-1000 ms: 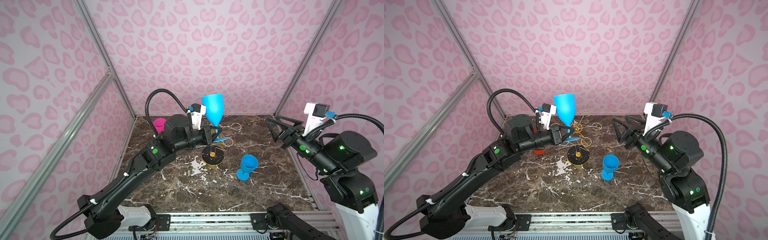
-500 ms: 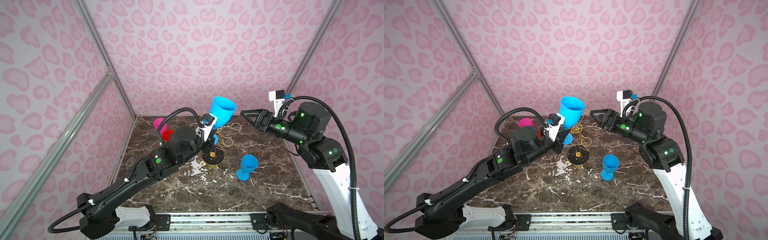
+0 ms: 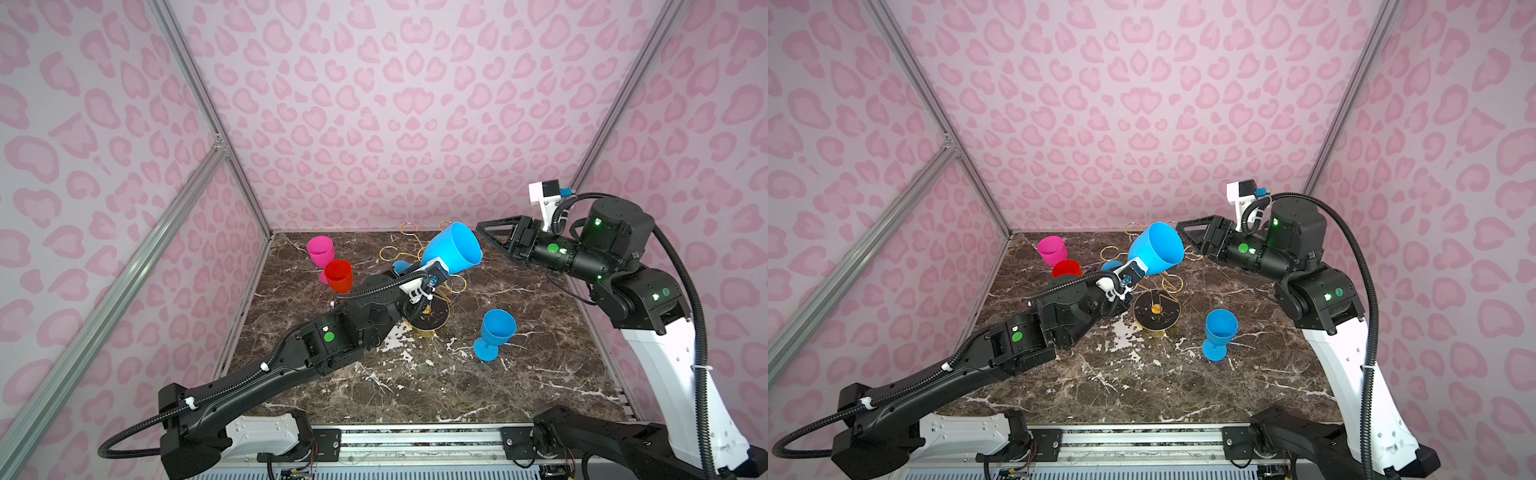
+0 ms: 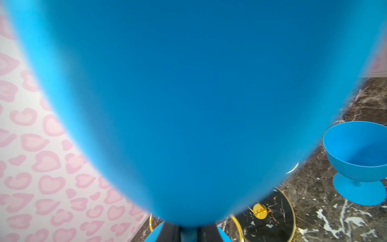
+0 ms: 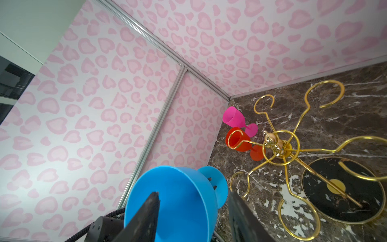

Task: Take the wine glass off the wine glass rack
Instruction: Pick up the wine glass from the wine glass rack.

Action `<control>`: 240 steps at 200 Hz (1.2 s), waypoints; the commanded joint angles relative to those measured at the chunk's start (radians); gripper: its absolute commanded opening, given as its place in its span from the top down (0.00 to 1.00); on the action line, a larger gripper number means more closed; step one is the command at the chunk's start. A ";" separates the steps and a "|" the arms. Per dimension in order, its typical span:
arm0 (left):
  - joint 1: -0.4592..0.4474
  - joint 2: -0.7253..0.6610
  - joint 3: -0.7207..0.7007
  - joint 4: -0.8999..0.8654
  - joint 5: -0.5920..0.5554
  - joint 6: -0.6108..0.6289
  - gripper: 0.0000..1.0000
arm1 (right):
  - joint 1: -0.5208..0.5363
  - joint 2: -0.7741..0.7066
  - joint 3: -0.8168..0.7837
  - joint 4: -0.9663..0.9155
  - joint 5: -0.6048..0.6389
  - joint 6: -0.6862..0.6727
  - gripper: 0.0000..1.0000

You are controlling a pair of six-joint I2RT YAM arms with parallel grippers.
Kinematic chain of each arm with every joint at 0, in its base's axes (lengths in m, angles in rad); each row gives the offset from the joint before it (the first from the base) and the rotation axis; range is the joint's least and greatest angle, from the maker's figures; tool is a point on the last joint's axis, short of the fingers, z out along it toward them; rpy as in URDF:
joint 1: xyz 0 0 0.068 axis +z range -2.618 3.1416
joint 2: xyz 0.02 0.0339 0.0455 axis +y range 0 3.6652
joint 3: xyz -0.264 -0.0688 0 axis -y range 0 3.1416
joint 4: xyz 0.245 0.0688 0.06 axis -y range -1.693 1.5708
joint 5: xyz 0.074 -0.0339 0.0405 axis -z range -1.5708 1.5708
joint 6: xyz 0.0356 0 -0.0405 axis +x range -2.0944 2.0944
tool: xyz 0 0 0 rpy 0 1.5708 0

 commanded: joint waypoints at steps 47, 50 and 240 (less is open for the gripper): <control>-0.011 0.000 -0.005 0.068 -0.037 0.104 0.92 | 0.027 -0.002 -0.028 -0.112 -0.036 -0.093 0.66; -0.012 0.001 -0.005 0.067 -0.039 0.108 0.92 | 0.028 -0.002 -0.028 -0.111 -0.037 -0.094 0.67; -0.042 -0.311 -0.058 -0.050 -0.177 -0.271 0.03 | 0.087 0.021 0.129 -0.499 0.167 -0.459 1.00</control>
